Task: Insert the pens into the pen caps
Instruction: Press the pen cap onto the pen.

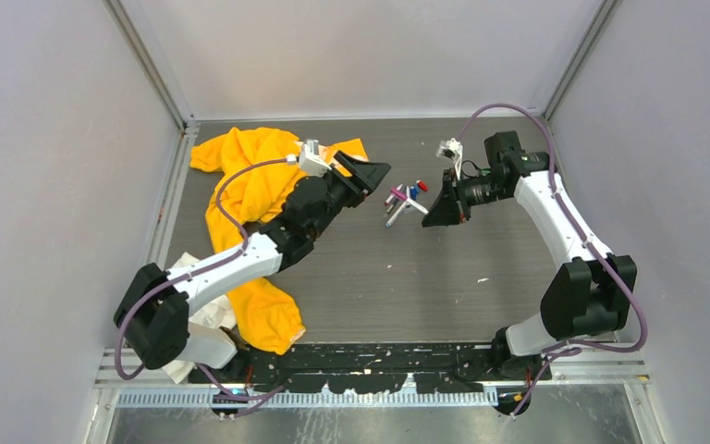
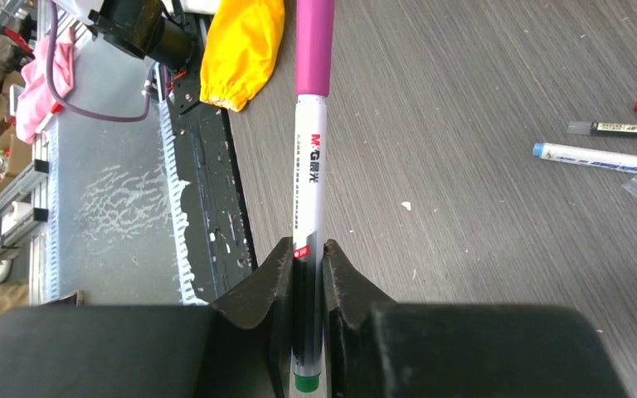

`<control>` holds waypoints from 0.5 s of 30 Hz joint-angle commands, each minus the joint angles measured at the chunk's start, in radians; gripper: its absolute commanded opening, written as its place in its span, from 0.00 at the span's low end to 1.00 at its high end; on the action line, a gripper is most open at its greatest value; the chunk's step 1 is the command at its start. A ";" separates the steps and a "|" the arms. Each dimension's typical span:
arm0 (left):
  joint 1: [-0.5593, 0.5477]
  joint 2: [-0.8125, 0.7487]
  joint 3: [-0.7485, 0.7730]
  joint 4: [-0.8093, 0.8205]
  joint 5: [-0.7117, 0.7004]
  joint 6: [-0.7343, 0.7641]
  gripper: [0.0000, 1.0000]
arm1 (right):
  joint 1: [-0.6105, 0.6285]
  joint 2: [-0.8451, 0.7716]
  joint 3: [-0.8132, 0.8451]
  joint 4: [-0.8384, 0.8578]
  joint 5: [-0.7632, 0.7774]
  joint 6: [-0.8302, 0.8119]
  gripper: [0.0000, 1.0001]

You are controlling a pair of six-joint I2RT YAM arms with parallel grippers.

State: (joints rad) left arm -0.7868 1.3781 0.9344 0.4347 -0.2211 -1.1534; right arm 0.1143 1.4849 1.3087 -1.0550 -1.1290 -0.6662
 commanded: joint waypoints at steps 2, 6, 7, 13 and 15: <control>-0.006 0.021 0.017 0.065 0.016 -0.022 0.63 | 0.003 0.007 0.060 0.009 -0.042 0.021 0.01; -0.008 0.040 0.018 0.086 0.035 -0.034 0.61 | 0.005 0.015 0.074 0.013 -0.049 0.028 0.01; -0.008 0.047 0.021 0.095 0.042 -0.035 0.61 | 0.009 0.016 0.076 0.015 -0.049 0.030 0.01; -0.011 0.088 0.042 0.137 0.090 -0.040 0.55 | 0.021 0.022 0.081 0.027 -0.049 0.044 0.01; -0.014 0.096 0.044 0.144 0.096 -0.041 0.54 | 0.020 0.025 0.084 0.032 -0.048 0.050 0.01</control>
State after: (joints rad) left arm -0.7921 1.4662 0.9344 0.4988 -0.1535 -1.1889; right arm 0.1276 1.5036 1.3506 -1.0470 -1.1473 -0.6365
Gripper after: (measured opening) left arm 0.554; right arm 0.198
